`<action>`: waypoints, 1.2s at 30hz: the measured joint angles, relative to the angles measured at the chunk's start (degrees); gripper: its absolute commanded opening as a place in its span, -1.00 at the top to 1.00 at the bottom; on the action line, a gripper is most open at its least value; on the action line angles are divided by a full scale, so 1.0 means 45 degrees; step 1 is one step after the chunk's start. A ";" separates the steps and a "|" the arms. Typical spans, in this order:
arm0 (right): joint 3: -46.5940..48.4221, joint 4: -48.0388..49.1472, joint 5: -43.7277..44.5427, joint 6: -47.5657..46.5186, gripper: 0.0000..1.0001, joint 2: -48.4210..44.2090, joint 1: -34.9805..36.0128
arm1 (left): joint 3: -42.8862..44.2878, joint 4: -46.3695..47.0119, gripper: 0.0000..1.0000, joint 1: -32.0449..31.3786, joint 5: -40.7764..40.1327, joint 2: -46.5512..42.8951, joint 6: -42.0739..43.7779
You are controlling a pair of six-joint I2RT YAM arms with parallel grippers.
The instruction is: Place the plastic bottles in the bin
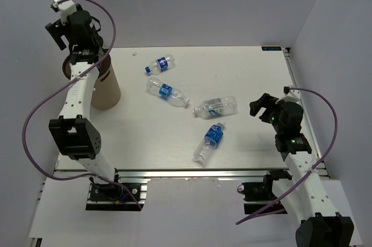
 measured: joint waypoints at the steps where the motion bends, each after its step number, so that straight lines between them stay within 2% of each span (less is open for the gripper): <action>1: 0.0000 0.0000 0.0000 0.0000 -0.79 0.0005 0.0000 | 0.0427 -0.0423 -0.96 0.0000 0.0219 -0.0097 -0.0243; 4: 0.0000 0.0000 -0.0170 0.0000 -0.79 0.0005 0.0000 | 0.1195 -0.1608 -0.97 0.0000 0.1219 -0.0631 -0.1268; 8: 0.0000 0.0000 -0.0291 0.0005 -0.79 0.0039 0.0000 | 0.0869 -0.2472 -0.96 0.0010 0.4702 -0.1953 -0.3016; 10: 0.0000 -0.0005 -0.0291 0.0005 -0.79 0.0049 0.0000 | 0.0418 -0.2443 -0.97 -0.0325 0.6237 -0.2565 -0.3861; 12: 0.0000 -0.0005 -0.0291 0.0005 -0.79 0.0058 0.0000 | 0.0340 -0.2448 -0.96 -0.1175 0.6955 -0.2759 -0.4333; 16: 0.0000 0.0000 -0.0287 0.0005 -0.79 0.0053 0.0000 | 0.0340 -0.2608 -0.96 -0.3628 0.7261 -0.2331 -0.4716; 19: 0.0000 0.0000 -0.0287 0.0005 -0.79 0.0058 0.0000 | -0.0117 -0.2783 -0.96 -0.4731 0.7718 -0.1773 -0.5479; 24: 0.0000 -0.0005 -0.0243 0.0005 -0.79 0.0058 0.0000 | -0.2370 -0.3347 -0.96 -0.4789 0.7873 -0.0937 -0.8034; 27: 0.0000 -0.0005 -0.0141 0.0015 -0.79 0.0058 0.0000 | -0.3016 -0.4124 -0.96 -0.4736 0.7888 0.0136 -0.9306; 36: 0.0000 -0.0010 0.0398 0.0058 -0.79 0.0359 0.0000 | -0.1350 -0.6931 -0.96 -0.4828 0.7553 0.3939 -1.1089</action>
